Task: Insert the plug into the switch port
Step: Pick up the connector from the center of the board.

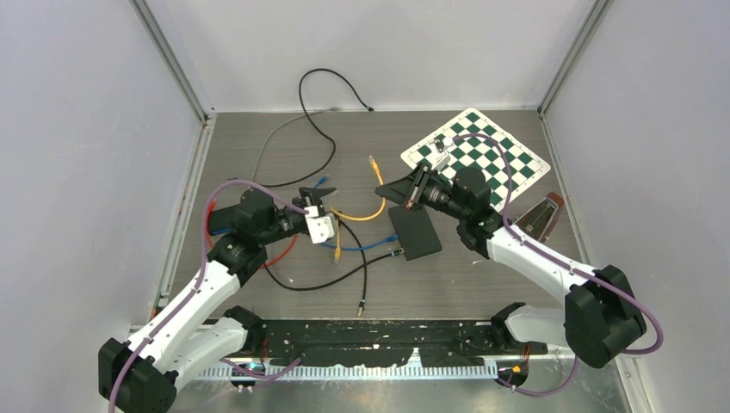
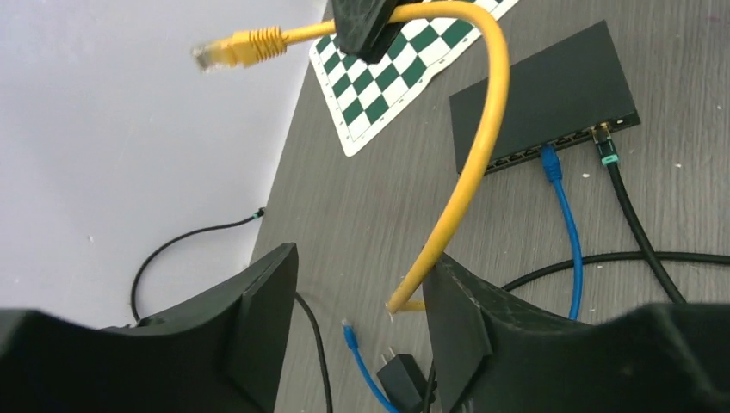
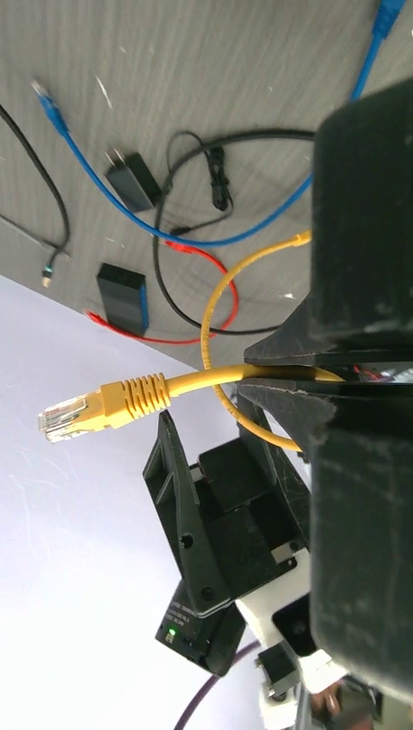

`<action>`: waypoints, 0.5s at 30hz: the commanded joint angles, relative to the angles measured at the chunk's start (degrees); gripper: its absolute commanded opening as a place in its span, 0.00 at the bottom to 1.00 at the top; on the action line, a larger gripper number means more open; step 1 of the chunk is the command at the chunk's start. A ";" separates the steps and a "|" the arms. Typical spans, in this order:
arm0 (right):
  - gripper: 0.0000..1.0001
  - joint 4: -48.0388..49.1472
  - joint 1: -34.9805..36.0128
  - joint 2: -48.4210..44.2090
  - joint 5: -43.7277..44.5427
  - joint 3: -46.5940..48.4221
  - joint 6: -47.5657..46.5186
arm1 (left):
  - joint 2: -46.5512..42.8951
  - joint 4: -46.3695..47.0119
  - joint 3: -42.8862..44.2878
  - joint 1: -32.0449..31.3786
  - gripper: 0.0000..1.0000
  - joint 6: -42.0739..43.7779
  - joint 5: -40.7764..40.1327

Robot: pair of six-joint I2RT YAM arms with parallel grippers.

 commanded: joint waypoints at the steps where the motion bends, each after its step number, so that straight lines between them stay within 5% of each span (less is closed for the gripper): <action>1: 0.05 1.79 0.98 -4.18 10.07 0.11 -7.36 | 0.76 5.39 2.61 -0.17 0.61 -14.22 -3.46; 7: 0.05 3.15 2.68 -5.32 17.07 -0.95 -11.32 | 5.24 4.00 10.74 -0.14 0.71 -42.81 -7.67; 15: 0.05 -5.36 8.02 -9.21 33.03 1.49 -16.88 | 8.05 6.85 13.22 -0.17 0.73 -55.98 0.13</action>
